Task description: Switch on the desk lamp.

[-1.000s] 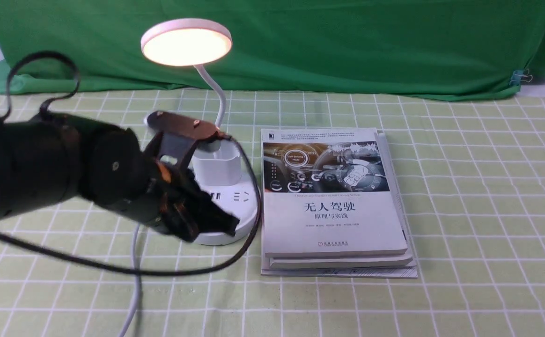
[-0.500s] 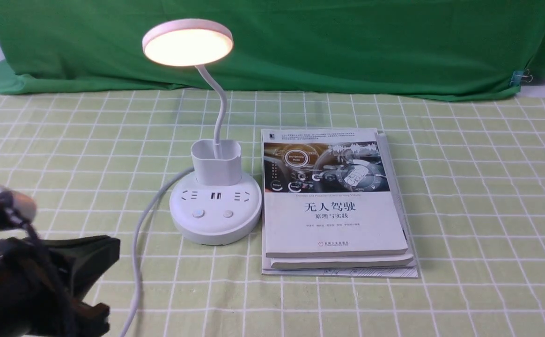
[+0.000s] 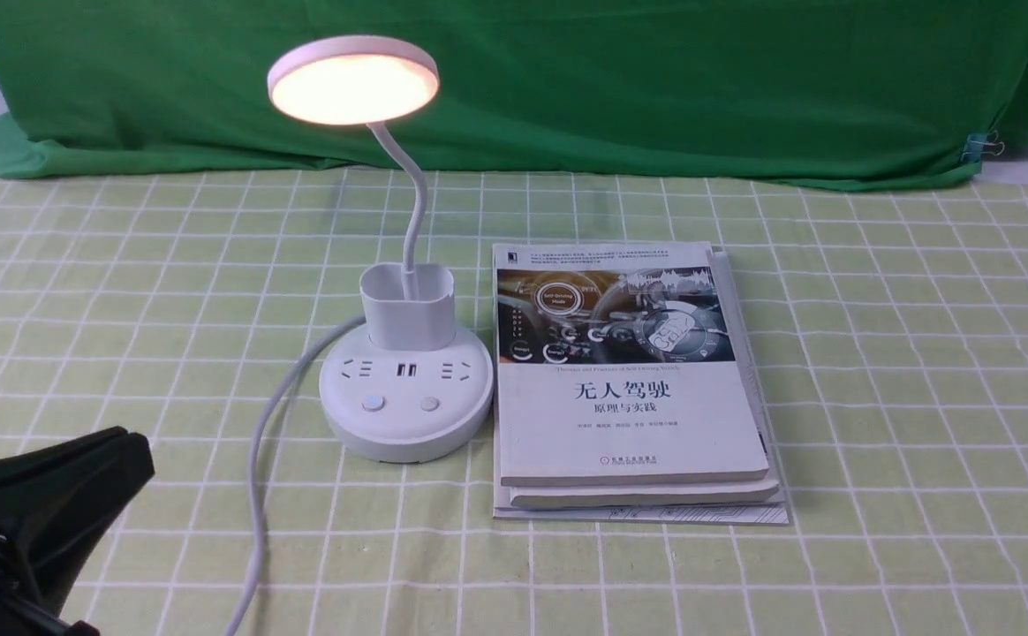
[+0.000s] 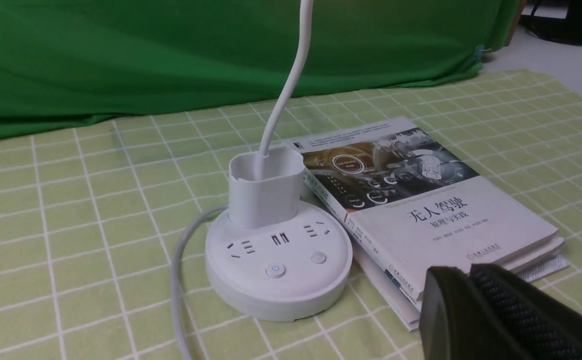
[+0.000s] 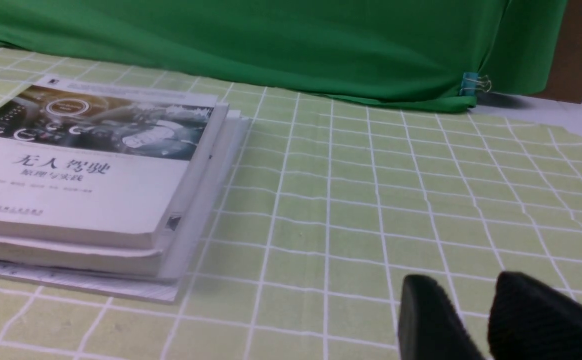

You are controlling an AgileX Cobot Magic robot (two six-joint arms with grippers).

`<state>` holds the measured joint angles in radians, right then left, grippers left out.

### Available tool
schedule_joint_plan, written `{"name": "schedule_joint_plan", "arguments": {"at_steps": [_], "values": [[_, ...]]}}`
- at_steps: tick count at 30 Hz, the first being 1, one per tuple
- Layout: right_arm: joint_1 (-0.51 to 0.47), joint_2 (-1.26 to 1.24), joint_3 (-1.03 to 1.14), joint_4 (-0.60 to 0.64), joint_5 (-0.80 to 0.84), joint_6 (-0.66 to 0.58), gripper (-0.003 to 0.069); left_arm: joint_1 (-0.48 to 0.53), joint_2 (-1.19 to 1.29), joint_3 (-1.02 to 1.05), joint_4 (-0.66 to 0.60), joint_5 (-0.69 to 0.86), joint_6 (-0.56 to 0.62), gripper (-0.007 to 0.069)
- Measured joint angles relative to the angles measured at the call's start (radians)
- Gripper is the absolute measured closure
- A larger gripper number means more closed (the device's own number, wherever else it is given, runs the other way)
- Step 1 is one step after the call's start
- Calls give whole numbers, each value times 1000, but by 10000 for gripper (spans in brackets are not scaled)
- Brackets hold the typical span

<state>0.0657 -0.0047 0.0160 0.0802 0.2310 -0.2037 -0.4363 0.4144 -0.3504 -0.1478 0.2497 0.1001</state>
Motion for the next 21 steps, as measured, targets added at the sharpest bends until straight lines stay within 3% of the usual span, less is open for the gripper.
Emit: {"name": "schedule_joint_plan", "arguments": {"at_steps": [10,13,16,21], "values": [[0,0,0,0,0,0,414,0,-1,11,62,-30,30,606],[0,0,0,0,0,0,414,15,-6,32,130,-69,44,606],[0,0,0,0,0,0,414,61,-28,64,148,-128,62,606],[0,0,0,0,0,0,414,277,-177,201,183,-204,-8,606]]}}
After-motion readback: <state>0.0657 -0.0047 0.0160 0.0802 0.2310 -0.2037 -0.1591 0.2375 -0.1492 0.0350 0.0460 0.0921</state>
